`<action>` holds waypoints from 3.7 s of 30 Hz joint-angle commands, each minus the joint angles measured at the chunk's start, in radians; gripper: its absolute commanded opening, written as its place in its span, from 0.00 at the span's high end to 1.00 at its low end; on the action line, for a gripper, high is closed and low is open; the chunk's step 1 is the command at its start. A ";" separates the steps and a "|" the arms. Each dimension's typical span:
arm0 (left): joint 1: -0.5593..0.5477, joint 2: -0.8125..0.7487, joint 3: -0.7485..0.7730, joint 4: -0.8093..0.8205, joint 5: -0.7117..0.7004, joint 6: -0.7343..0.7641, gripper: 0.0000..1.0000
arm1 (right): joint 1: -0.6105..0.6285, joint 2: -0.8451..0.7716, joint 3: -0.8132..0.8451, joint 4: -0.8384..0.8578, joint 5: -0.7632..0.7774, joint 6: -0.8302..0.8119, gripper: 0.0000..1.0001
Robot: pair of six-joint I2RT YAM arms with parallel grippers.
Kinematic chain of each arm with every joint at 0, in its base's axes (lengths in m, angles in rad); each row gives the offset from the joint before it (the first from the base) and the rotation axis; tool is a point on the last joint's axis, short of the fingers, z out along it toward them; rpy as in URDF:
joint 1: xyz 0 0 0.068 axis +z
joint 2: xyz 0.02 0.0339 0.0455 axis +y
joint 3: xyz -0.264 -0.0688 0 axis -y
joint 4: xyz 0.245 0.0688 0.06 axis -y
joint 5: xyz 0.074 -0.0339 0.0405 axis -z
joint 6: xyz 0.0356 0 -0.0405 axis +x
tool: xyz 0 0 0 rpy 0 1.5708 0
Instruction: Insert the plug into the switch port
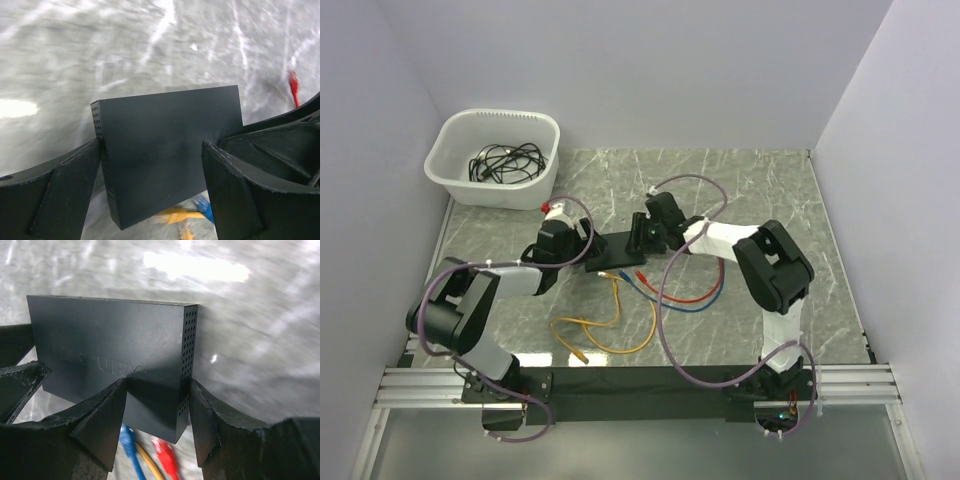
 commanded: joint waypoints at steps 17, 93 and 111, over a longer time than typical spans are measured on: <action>0.000 -0.229 -0.052 -0.207 -0.283 -0.013 0.13 | 0.082 0.016 0.343 -0.222 0.155 -0.177 0.40; 0.028 -0.558 -0.129 -0.505 -0.481 -0.065 0.02 | 0.239 -0.168 -0.045 -0.176 0.192 -0.254 1.00; 0.031 -0.452 0.002 -0.499 -0.430 -0.057 0.01 | 0.190 -0.268 0.038 -0.280 0.333 -0.236 1.00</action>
